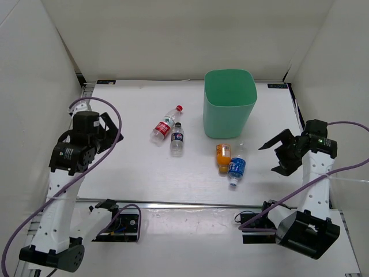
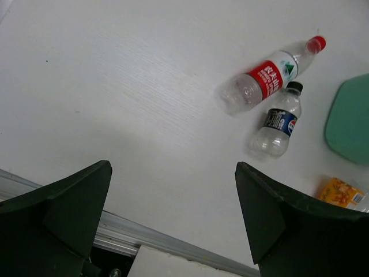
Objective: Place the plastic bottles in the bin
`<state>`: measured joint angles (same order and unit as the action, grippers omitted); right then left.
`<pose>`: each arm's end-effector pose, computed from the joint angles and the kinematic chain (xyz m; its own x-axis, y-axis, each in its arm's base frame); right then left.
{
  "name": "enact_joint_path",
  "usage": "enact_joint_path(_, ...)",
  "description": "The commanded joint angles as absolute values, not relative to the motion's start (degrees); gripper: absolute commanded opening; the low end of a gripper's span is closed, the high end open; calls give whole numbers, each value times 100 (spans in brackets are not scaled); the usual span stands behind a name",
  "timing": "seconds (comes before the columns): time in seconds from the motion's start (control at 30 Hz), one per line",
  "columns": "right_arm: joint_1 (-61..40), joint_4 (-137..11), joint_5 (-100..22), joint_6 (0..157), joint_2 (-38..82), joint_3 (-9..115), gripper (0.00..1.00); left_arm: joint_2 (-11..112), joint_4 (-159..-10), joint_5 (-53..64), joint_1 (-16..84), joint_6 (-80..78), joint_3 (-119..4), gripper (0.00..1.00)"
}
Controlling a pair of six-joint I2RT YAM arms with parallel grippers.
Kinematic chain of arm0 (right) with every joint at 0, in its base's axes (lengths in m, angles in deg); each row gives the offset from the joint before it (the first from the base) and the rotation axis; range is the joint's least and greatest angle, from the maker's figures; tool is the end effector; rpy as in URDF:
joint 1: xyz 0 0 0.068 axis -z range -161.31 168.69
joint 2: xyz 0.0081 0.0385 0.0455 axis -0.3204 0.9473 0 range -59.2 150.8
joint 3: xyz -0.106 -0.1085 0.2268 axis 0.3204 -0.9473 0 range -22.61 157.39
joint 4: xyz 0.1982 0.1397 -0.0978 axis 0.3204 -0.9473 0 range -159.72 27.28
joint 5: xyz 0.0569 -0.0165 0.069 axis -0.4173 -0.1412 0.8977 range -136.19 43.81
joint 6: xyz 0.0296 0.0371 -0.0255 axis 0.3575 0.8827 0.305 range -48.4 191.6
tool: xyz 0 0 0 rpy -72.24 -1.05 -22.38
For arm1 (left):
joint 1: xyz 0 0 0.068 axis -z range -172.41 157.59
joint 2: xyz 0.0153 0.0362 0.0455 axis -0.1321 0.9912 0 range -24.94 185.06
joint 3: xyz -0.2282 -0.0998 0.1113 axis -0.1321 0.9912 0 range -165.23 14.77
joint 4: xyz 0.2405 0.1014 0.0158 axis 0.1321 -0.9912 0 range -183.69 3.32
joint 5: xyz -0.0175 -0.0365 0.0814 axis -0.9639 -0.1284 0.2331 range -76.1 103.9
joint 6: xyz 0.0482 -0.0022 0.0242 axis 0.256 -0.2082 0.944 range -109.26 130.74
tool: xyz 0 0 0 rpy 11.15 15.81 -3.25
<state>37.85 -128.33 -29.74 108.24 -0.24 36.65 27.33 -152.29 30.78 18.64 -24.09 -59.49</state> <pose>0.1675 -0.0475 0.3029 -0.5674 0.8031 -0.1818 0.6751 0.5801 0.4558 0.1407 -0.0170 0.3951 -0.5425 -0.4509 -0.7088 -0.4055 0.8795 -0.2492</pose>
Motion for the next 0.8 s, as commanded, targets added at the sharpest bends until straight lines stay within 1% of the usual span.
enact_joint_path(0.0,3820,-12347,-2633,10579,91,3514,99,2920,-15225,2586,1884,-2222,-5756,99)
enact_joint_path(0.1,3820,-11933,-2640,10719,92,3215,99,2780,-15173,2375,1884,-2161,-5651,99)
enact_joint_path(0.27,3750,-11503,-2923,10913,522,2934,99,2727,-15058,1944,1884,-2090,-5651,99)
enact_joint_path(0.47,3065,-11169,-3300,10913,1076,2933,99,2780,-15268,1935,1884,-2038,-5651,99)
enact_joint_path(0.67,1924,-10957,-3809,10913,1655,3047,99,2780,-15322,1935,1884,-2038,-5651,99)
enact_joint_path(0.77,1589,-10896,-4047,10913,1937,3187,99,2833,-15375,1935,1884,-2038,-5598,99)
